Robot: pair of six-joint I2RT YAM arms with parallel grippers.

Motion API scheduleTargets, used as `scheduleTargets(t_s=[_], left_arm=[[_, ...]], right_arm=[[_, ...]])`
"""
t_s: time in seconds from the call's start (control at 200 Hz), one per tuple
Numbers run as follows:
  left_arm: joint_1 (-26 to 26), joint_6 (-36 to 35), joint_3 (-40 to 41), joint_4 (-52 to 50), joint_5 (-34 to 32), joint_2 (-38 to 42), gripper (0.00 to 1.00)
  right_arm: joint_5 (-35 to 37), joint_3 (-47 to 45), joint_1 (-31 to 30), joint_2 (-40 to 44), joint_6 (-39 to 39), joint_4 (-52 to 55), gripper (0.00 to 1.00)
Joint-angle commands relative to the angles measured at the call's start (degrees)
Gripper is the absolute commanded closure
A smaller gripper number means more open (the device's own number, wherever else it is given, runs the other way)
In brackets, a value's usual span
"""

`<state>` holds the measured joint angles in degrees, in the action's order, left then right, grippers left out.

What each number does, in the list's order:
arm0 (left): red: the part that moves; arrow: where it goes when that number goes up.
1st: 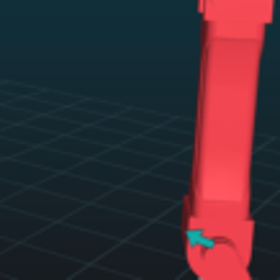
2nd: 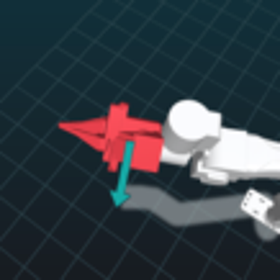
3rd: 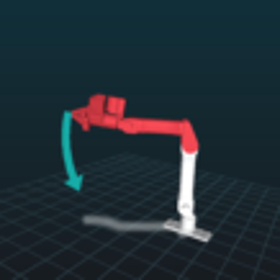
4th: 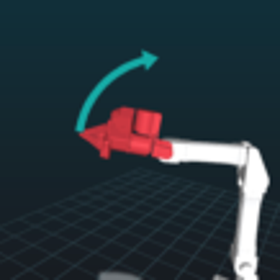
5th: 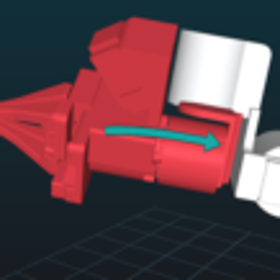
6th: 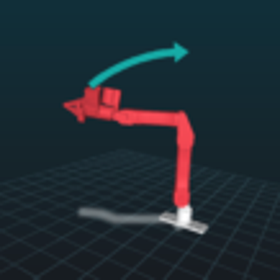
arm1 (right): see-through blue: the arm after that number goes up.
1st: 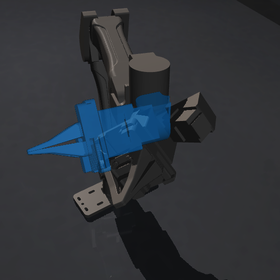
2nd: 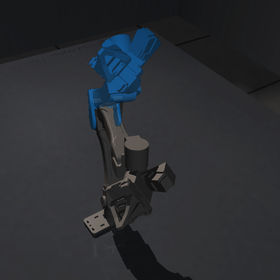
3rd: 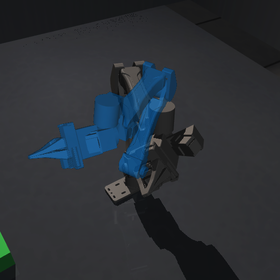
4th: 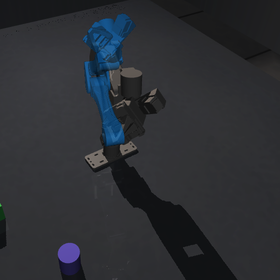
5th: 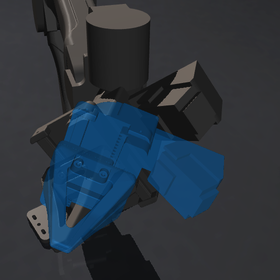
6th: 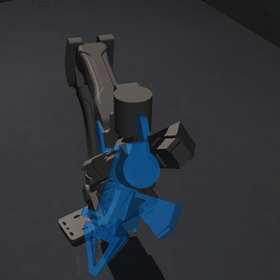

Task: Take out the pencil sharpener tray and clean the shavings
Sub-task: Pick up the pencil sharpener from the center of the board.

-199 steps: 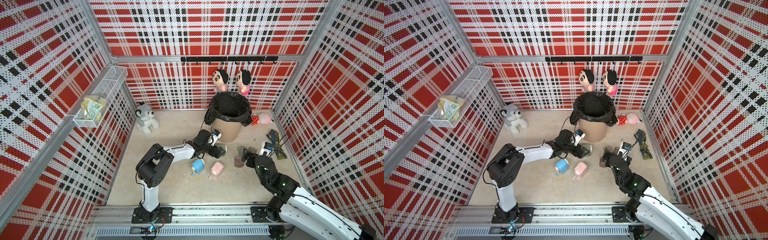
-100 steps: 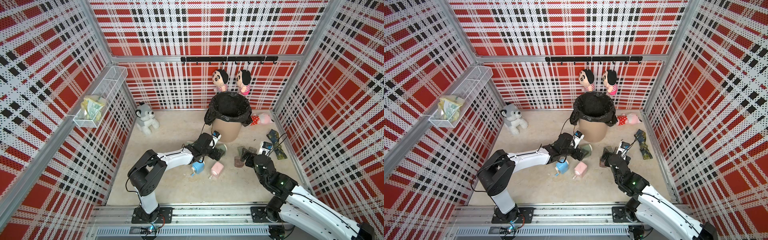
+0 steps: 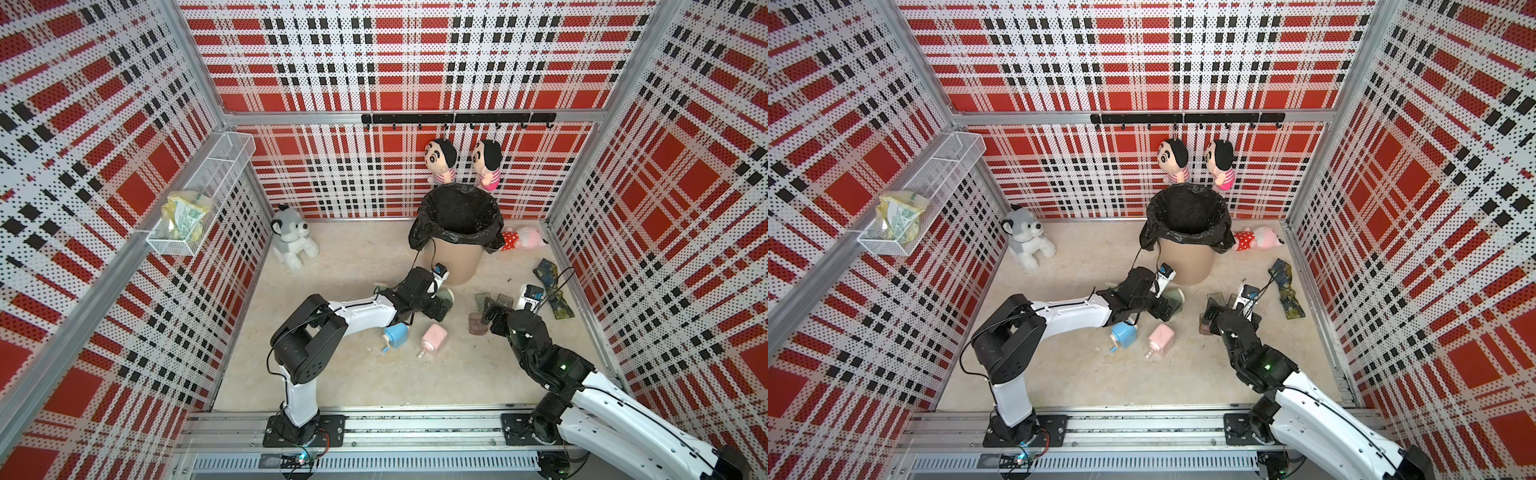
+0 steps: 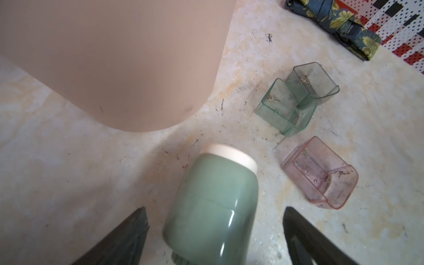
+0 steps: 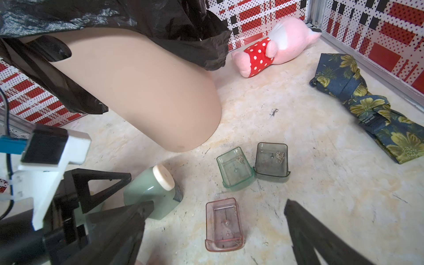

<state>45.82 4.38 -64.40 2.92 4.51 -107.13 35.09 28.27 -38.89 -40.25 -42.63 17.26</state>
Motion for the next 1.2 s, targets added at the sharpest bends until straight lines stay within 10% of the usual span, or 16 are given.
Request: scheduleTargets(t_s=[0.0,0.802,1.197], left_arm=[[0.6,-1.5,-1.2,0.3,0.8,-1.6,0.07],[0.8,-2.4,-3.6,3.1,0.4,-7.7,0.23],[0.0,-2.7,-2.6,3.2,0.0,-3.8,0.59]], right_arm=[[-0.3,0.0,0.7,-0.2,0.7,-0.5,0.02],[-1.9,0.4,1.6,-1.8,0.8,-0.4,0.03],[-2.9,0.5,1.7,-3.8,0.6,-1.9,0.03]])
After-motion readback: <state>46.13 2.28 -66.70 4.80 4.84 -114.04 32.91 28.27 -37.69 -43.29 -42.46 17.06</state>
